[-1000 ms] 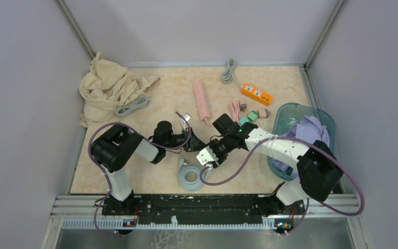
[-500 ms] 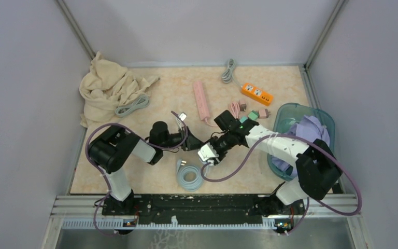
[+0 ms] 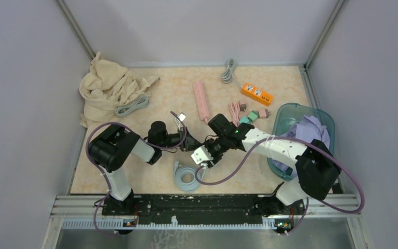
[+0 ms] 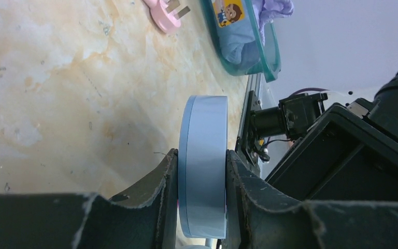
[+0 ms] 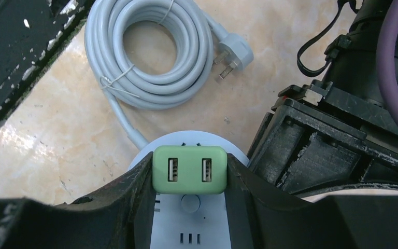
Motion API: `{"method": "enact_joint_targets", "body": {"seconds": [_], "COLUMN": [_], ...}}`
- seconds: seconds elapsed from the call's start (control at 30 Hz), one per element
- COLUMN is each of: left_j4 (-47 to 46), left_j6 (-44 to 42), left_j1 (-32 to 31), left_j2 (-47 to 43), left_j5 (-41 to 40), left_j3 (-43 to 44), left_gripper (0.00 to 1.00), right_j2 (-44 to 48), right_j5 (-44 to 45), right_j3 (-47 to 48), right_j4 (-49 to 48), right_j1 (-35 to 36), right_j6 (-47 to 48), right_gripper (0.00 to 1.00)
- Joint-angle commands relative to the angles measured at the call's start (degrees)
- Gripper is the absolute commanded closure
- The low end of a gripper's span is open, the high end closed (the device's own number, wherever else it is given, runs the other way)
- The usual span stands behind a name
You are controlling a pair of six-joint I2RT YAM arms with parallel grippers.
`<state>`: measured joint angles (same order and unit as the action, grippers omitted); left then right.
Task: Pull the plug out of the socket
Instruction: Remove the plug from the socket.
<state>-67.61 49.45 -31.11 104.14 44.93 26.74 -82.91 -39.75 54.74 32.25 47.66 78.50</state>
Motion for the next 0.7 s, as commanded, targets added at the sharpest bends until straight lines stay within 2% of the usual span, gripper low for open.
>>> {"method": "enact_joint_targets", "body": {"seconds": [0.0,0.13,0.3,0.67], "left_j4": [-0.87,-1.36,-3.05,-4.41], "left_j6": [-2.70,-3.13,-2.97,-2.71], "left_j1": [0.74,0.74,1.13,3.61], "left_j2": [1.20,1.74,2.01,1.36], "left_j5": [-3.64,-3.30,-2.29,-0.66], "left_j3": [0.81,0.57,0.42,-0.53], "left_gripper": [1.00,1.00,1.00,1.00], "right_j2": [-0.54,-0.41,1.16,3.53], "right_j5": [-4.71,-3.12,-9.18,-16.68], "right_j3": [2.65,2.66,2.67,3.27], "right_j4": [-7.04,-7.94,-5.59,4.69], "right_j1": [5.12,3.76,-2.88,-9.95], "right_j6": [-11.97,-12.97,-11.33,0.94], "right_gripper": [1.00,1.00,1.00,1.00]}}
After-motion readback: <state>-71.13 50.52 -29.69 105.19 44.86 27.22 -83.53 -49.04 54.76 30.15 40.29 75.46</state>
